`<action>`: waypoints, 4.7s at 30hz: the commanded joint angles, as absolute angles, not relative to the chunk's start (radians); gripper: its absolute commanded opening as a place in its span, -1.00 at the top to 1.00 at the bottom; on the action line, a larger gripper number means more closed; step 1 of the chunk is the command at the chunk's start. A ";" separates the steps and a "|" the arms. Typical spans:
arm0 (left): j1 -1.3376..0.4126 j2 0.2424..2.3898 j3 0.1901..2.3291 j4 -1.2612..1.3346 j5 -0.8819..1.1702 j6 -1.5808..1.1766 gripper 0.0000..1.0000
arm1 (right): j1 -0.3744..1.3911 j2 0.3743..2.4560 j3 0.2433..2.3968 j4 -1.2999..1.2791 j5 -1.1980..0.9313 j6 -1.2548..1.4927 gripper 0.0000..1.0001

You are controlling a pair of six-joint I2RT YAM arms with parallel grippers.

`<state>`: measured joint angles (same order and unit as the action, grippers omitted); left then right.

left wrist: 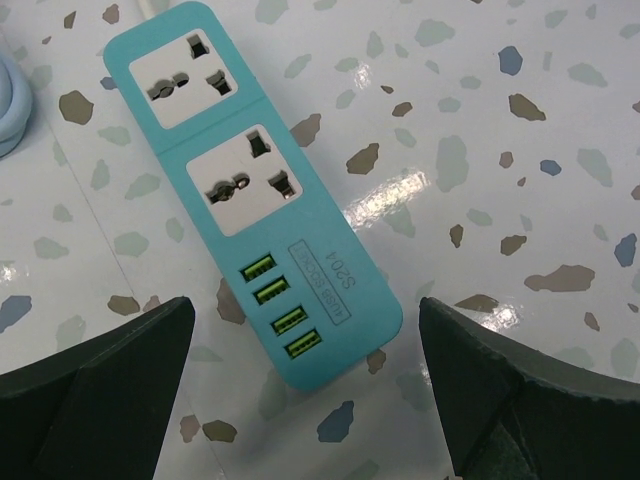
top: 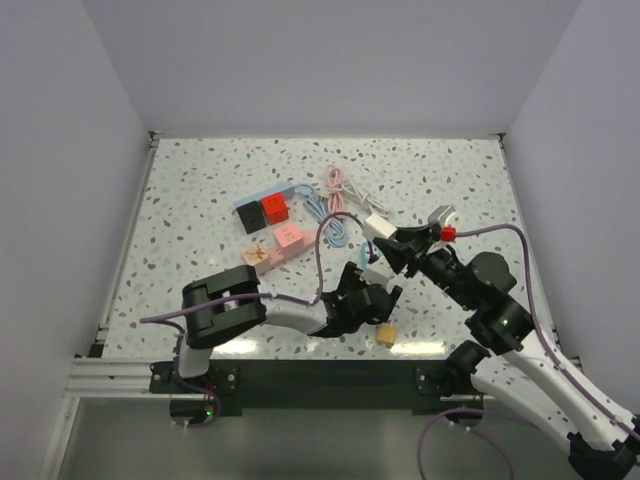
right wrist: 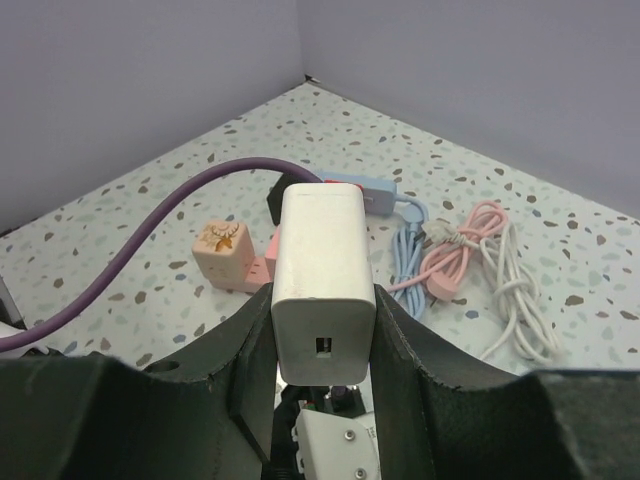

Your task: Insert the plug

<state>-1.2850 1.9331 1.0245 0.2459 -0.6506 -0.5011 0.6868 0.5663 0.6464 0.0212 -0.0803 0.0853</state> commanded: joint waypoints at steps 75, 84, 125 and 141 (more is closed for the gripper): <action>-1.012 1.764 0.557 0.546 0.225 0.120 1.00 | 0.604 1.333 1.016 -0.689 0.091 0.037 1.00; -1.012 1.764 0.555 0.546 0.225 0.121 1.00 | 0.600 1.367 1.014 -0.681 0.052 0.031 1.00; -1.012 1.775 0.560 0.545 0.225 0.126 1.00 | 0.586 1.534 1.020 -0.681 0.002 0.014 1.00; -1.006 1.760 0.564 0.528 0.112 0.078 1.00 | 0.586 1.557 0.997 -0.640 -0.047 0.067 1.00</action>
